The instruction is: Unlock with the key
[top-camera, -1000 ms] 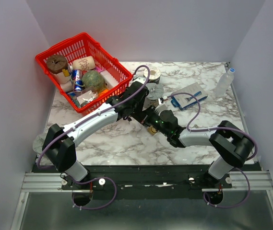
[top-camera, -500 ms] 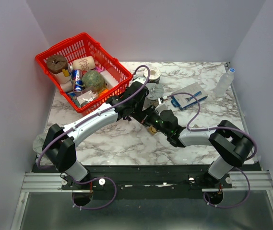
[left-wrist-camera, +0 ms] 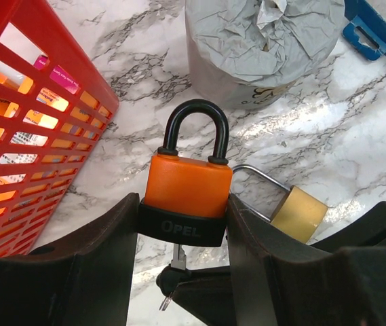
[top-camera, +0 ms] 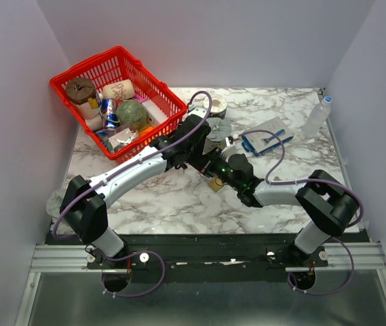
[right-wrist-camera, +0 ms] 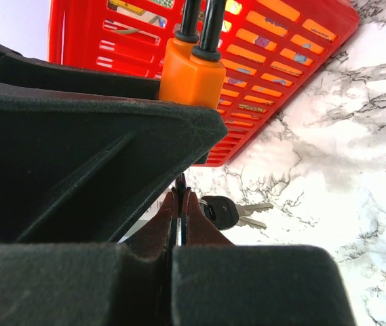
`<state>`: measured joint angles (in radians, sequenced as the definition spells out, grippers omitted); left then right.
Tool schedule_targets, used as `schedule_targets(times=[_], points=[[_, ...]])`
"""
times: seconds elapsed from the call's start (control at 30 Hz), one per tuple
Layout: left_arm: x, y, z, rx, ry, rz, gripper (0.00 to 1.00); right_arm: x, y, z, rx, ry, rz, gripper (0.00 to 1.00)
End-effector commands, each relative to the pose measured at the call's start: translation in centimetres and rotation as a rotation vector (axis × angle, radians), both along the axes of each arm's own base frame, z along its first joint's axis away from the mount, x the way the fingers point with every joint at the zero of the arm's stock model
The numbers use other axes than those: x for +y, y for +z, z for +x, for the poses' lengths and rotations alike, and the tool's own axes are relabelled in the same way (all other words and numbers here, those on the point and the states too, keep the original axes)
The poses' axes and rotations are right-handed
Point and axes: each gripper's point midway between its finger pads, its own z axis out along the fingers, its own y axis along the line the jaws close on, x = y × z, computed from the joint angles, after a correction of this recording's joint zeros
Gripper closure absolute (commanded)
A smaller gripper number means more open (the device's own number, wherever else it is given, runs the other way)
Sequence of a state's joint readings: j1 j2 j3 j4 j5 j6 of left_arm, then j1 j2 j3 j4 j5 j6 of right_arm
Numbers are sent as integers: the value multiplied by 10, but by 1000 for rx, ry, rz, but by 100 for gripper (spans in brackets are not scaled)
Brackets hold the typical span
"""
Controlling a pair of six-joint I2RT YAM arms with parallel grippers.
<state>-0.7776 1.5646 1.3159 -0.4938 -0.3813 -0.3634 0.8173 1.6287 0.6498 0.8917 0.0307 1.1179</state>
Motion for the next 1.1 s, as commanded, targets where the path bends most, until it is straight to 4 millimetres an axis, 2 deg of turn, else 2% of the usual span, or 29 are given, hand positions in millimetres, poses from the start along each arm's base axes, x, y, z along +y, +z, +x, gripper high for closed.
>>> schedule_targets(times=[0.0, 0.37, 0.7, 1.07], points=[[5, -9, -12, 48, -13, 19, 100, -23, 36, 41, -96, -170, 55, 99], [3, -11, -14, 56, -22, 20, 100, -44, 67, 60, -178, -227, 99, 99], [-3, -17, -17, 81, -43, 10, 100, -50, 83, 69, -255, -243, 81, 99], [-6, -15, -19, 82, -50, -8, 100, -72, 109, 81, -316, -277, 140, 99]])
